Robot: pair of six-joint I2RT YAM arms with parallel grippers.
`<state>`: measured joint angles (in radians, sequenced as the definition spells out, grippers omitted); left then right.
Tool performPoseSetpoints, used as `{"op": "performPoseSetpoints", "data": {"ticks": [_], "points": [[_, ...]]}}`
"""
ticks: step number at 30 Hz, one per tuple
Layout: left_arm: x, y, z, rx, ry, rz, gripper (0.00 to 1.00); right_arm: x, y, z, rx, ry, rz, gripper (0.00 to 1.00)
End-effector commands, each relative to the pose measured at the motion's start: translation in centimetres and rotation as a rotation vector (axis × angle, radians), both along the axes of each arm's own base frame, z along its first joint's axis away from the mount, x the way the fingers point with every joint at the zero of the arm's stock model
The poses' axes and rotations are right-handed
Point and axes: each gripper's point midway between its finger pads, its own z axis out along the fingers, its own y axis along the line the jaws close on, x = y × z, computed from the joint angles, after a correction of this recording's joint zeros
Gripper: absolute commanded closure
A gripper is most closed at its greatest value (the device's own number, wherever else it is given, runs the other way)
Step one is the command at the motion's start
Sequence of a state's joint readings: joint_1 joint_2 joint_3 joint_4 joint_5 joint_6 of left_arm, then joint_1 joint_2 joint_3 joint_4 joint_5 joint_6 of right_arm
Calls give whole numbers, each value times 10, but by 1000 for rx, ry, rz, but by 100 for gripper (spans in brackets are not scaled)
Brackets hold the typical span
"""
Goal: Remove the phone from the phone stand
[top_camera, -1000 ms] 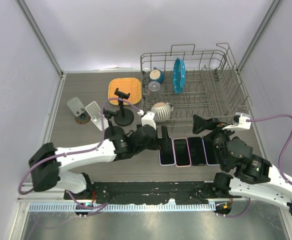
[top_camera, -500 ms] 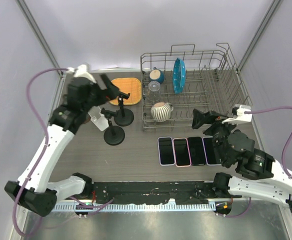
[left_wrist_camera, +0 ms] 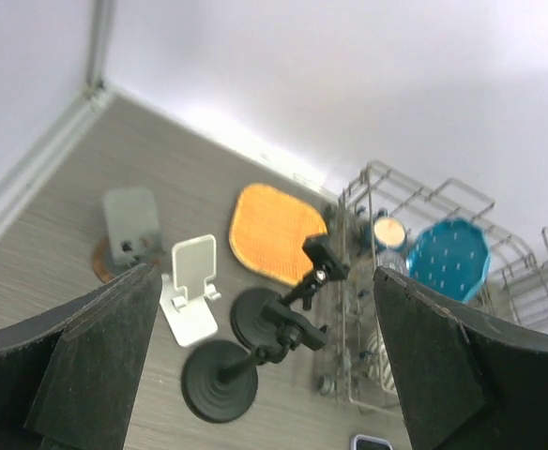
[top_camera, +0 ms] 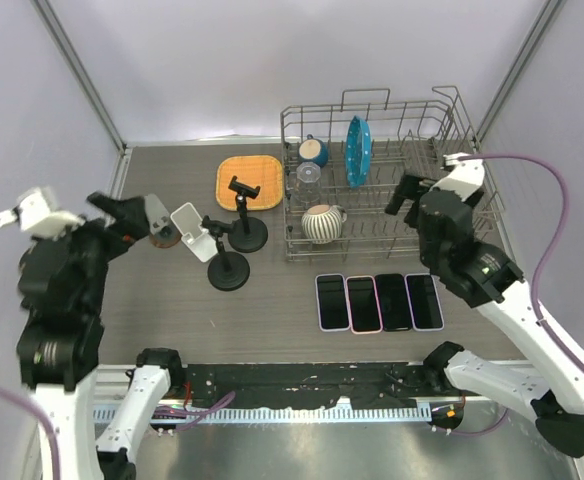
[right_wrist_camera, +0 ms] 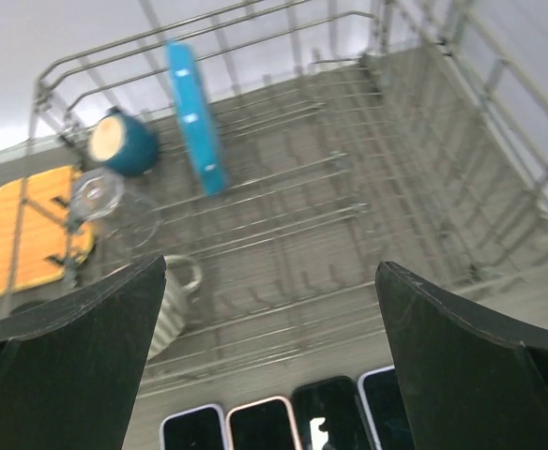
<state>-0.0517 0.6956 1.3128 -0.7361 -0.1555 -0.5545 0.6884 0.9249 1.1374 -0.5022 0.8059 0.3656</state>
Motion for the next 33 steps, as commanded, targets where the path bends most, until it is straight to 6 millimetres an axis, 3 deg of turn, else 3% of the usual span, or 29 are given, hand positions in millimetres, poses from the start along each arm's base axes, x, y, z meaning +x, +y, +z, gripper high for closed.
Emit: {"op": "performPoseSetpoints", "data": {"ticks": [1,6,9,13,22,33], "points": [[-59,44,24,101,-84,208,0,-18,-50,43,125,-104,-126,0],[-118,71,41,112,-194,350,0,-76,-112,85,200,-293,-281,0],[-146,80,54,114,-256,391,0,-97,-130,95,206,-360,-298,1],[-165,87,63,104,-315,422,0,-129,-150,103,275,-475,-292,3],[-177,97,61,82,-342,483,0,-134,-152,102,281,-510,-278,4],[-173,99,54,84,-348,484,0,-131,-153,100,251,-510,-295,4]]}}
